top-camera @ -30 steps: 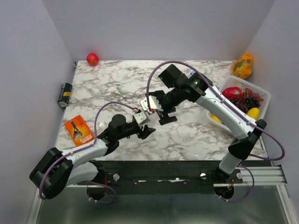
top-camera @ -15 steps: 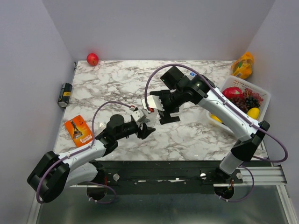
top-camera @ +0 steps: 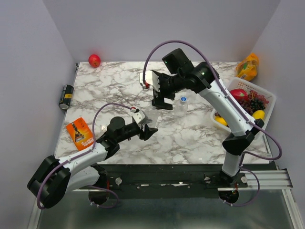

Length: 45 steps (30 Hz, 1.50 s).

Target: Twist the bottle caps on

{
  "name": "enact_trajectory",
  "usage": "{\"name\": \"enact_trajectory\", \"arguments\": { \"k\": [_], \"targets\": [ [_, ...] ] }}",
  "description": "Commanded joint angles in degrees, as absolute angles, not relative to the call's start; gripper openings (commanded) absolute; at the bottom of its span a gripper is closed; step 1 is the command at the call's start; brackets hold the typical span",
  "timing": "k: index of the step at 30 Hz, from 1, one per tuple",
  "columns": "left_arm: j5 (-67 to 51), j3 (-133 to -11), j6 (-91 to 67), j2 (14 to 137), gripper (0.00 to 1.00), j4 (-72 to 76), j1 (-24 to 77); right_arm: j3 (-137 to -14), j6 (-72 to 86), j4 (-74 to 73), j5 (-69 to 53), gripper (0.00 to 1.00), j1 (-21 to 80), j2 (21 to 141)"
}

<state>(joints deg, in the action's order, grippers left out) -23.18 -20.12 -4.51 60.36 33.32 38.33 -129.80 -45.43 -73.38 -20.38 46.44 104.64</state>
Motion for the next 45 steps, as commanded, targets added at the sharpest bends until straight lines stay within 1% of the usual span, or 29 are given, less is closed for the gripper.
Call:
{"name": "enact_trajectory", "arguments": {
  "k": [1,2,4,6,13,17,22,29,33,36,38,40,41,42,43,45],
  "targets": [
    [-24.35,-20.57,-3.43,60.29,0.00,34.10,38.50,-131.76,-50.05,-77.51,-29.86,1.00,46.85,105.65],
    [-24.35,-20.48,-3.51,60.29,0.00,34.10,38.50,-130.62,-52.27,-78.56,-34.06,1.00,46.93,103.99],
    [-24.26,-20.65,-3.52,60.38,0.00,34.01,38.32,-124.85,-53.35,-76.83,-35.24,1.00,47.55,101.53],
    [-24.08,-20.74,-3.52,60.38,0.00,34.01,38.41,-122.79,-53.96,-75.76,-35.68,1.00,47.81,99.58],
    [-24.17,-21.18,-3.60,60.91,0.00,34.01,38.14,-126.56,-55.37,-81.21,-35.33,1.00,47.81,102.57],
    [-22.77,-21.53,-5.01,60.91,0.00,33.66,37.88,-125.16,-54.41,-80.59,-32.45,0.99,47.90,101.95],
    [-21.71,-21.62,-8.26,60.91,0.00,34.10,37.53,-119.89,-54.49,-81.47,-30.15,0.98,47.90,99.94],
    [-20.13,-21.36,-8.35,61.17,0.00,34.01,36.65,-113.30,-53.35,-80.68,-28.39,0.97,47.81,94.75],
    [-19.34,-21.45,-8.70,61.08,0.00,34.45,36.39,-109.70,-53.17,-82.70,-26.72,0.96,47.73,90.98],
    [-19.42,-21.45,-7.83,61.35,0.00,34.63,36.30,-106.27,-53.09,-82.80,-25.32,0.93,47.64,88.95],
    [-22.58,-21.27,-6.25,61.26,0.00,34.98,36.30,-106.17,-49.68,-80.52,-23.92,0.93,47.38,87.98],
    [-24.51,-21.36,-3.70,61.17,0.00,34.63,36.56,-108.01,-45.81,-73.15,-21.02,0.93,46.58,89.29],
    [-25.65,-21.44,-2.65,61.35,0.00,34.02,36.56,-109.58,-42.66,-70.95,-17.70,0.94,46.41,90.60],
    [-25.92,-21.62,-1.85,61.43,0.00,33.67,36.65,-111.60,-41.67,-69.19,-17.14,0.95,46.06,92.09],
    [-26.19,-21.80,-0.80,61.44,0.00,33.31,36.82,-117.45,-41.23,-69.52,-17.40,0.96,45.97,93.76],
    [-26.54,-22.32,-0.26,61.26,0.00,32.35,37.00,-122.76,-41.13,-72.49,-20.55,0.96,45.97,99.12]
  ]
}}
